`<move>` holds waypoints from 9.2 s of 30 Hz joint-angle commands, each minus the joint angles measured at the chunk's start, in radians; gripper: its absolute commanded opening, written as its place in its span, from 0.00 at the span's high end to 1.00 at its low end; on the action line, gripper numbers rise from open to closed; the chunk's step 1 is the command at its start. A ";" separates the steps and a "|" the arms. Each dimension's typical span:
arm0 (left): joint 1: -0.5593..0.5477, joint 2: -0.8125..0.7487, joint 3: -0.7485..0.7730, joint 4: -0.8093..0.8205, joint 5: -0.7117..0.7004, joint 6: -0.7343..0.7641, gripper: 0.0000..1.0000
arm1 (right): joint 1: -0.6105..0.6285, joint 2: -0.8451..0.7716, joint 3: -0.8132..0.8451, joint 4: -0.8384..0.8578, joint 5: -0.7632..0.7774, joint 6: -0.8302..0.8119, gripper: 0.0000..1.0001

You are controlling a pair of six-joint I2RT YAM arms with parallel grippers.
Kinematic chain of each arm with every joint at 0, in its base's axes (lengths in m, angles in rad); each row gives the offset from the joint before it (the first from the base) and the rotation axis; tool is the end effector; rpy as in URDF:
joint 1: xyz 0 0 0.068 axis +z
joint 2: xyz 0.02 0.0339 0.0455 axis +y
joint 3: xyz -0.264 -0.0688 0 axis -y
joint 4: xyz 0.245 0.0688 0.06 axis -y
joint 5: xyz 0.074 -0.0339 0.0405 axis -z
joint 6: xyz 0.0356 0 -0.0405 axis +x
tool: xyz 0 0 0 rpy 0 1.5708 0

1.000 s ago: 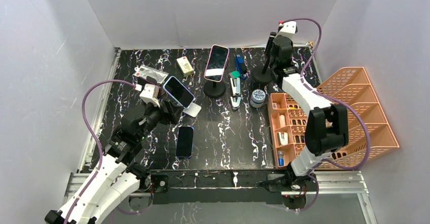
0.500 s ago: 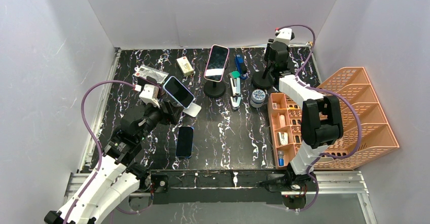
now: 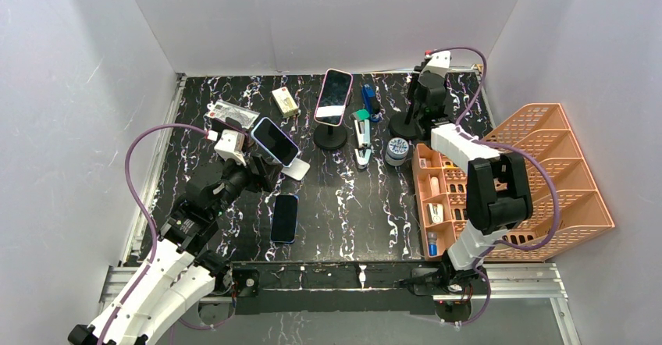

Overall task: Remove the phone from the phone stand
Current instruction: Place the phone stand at the center of the board, then move the phone stand with the phone to the center of the board.

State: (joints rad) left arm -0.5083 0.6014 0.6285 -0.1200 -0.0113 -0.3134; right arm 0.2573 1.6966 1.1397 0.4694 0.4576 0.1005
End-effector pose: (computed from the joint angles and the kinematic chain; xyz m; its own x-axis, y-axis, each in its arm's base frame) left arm 0.1354 -0.0750 0.3193 -0.2241 -0.2280 -0.9475 0.4286 0.8501 -0.3060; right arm 0.3892 0.0862 0.2876 -0.0643 0.0762 -0.9950 0.2048 0.9769 0.0615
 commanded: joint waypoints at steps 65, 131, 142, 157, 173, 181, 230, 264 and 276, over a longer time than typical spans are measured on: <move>-0.024 0.024 -0.019 0.007 -0.183 0.016 0.30 | 0.629 -0.492 -0.252 -0.433 -0.345 0.415 0.10; 0.202 1.259 0.785 0.540 0.706 -0.407 0.38 | 0.626 -0.940 -0.512 -0.545 -0.211 0.382 0.06; 0.202 1.277 0.757 0.666 0.743 -0.515 0.46 | 0.626 -0.942 -0.513 -0.546 -0.214 0.384 0.06; 0.202 1.307 0.747 0.736 0.769 -0.574 0.57 | 0.626 -0.935 -0.508 -0.551 -0.210 0.381 0.06; 0.202 1.294 0.739 0.799 0.790 -0.615 0.87 | 0.626 -0.940 -0.514 -0.552 -0.207 0.383 0.06; 0.200 1.289 0.734 0.835 0.796 -0.644 1.00 | 0.626 -0.946 -0.517 -0.555 -0.204 0.384 0.07; 0.051 0.938 0.411 0.927 0.402 -0.759 1.00 | 0.626 -1.004 -0.497 -0.573 -0.137 0.381 0.07; -0.136 0.618 0.094 0.851 0.182 -0.761 1.00 | 0.626 -1.007 -0.419 -0.631 -0.123 0.368 0.07; -0.145 0.613 0.056 0.813 0.175 -0.728 0.93 | 0.625 -0.985 -0.414 -0.636 -0.120 0.379 0.07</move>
State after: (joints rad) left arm -0.6456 1.2762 0.6861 0.6247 0.1722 -1.0512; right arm 0.8856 0.7200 0.6800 -0.1856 0.3271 0.4721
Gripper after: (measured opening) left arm 0.325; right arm 0.930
